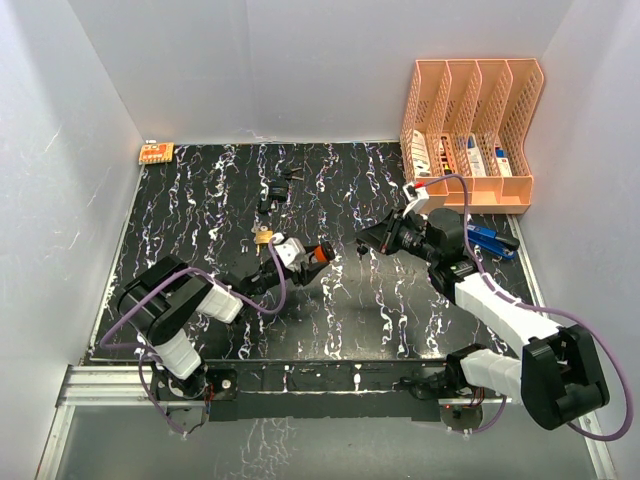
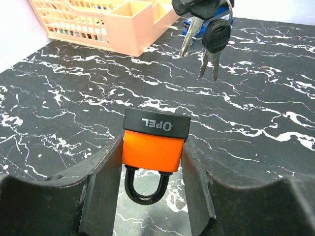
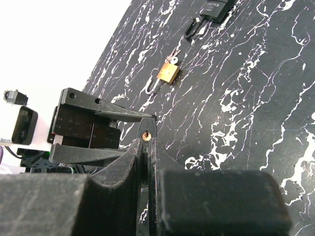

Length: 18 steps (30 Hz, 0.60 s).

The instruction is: Unlock with the key

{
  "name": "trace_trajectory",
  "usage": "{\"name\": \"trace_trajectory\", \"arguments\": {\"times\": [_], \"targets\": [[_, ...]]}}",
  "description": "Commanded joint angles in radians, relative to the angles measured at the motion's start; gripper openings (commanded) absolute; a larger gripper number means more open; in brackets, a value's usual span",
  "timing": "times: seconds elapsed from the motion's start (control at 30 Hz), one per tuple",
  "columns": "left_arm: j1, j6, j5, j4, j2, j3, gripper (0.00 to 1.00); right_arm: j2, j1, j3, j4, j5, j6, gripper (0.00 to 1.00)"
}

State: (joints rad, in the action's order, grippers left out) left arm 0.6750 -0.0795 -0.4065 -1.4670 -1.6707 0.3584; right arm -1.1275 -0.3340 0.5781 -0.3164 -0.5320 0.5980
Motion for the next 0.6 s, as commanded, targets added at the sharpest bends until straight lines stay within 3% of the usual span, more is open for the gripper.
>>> {"name": "trace_trajectory", "arguments": {"times": [0.0, 0.57], "targets": [[0.010, -0.040, -0.044, -0.132, -0.004, 0.017, 0.00, 0.036, -0.021, 0.015, -0.031, 0.031, 0.015, 0.00], [0.053, -0.170, 0.012, -0.159, -0.002, 0.017, 0.00, 0.001, -0.114, 0.042, -0.015, 0.137, 0.031, 0.00]]}}
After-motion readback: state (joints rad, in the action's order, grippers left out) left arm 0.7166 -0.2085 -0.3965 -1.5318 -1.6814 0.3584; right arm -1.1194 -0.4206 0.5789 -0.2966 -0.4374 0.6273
